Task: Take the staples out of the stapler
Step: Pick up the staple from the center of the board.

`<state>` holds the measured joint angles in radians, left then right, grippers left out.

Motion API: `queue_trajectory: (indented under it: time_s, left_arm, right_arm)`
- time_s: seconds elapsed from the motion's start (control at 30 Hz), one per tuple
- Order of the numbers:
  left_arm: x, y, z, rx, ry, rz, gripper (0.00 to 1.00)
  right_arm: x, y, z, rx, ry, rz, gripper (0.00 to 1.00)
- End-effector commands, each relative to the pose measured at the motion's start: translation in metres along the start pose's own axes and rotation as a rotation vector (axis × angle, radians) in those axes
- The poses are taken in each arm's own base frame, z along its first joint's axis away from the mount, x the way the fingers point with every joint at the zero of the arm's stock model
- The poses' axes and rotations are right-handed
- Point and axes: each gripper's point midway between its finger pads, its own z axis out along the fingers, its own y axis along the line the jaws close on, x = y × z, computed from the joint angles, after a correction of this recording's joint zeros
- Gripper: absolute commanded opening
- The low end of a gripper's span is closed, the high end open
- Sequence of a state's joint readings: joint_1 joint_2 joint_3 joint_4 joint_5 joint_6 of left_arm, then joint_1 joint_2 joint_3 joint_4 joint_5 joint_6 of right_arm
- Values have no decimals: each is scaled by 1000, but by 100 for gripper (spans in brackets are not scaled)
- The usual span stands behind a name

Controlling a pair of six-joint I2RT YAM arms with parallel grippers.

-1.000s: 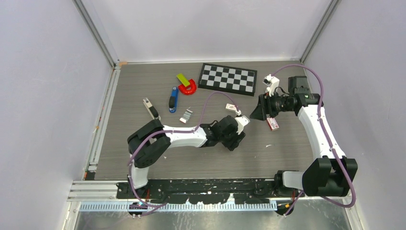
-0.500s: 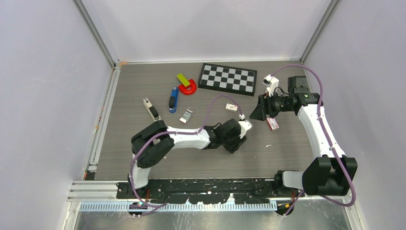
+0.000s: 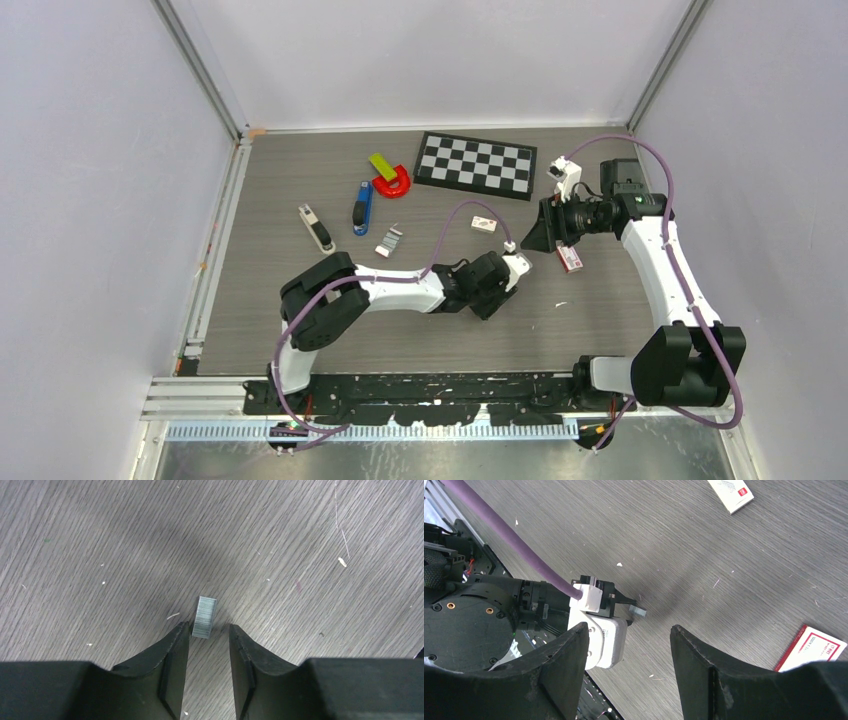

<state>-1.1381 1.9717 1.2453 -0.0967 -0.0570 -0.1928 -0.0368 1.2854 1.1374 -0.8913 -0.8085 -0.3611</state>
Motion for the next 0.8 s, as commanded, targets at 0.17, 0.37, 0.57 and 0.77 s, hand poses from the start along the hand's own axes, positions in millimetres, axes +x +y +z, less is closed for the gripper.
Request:
queue_trajectory:
  time_s: [0.17, 0.37, 0.57, 0.77]
  left_arm:
    - [-7, 2, -1, -36, -4, 33, 33]
    - [-5, 2, 2, -35, 2, 36, 31]
    - [-4, -1, 4, -26, 4, 36, 24]
    - [-2, -2, 3, -20, 6, 30, 13]
  right_arm:
    - [-15, 4, -6, -17, -35, -33, 65]
    - [-15, 4, -6, -16, -35, -31, 65]
    - [-15, 4, -6, -17, -34, -31, 65]
    - [-15, 4, -6, -21, -34, -29, 65]
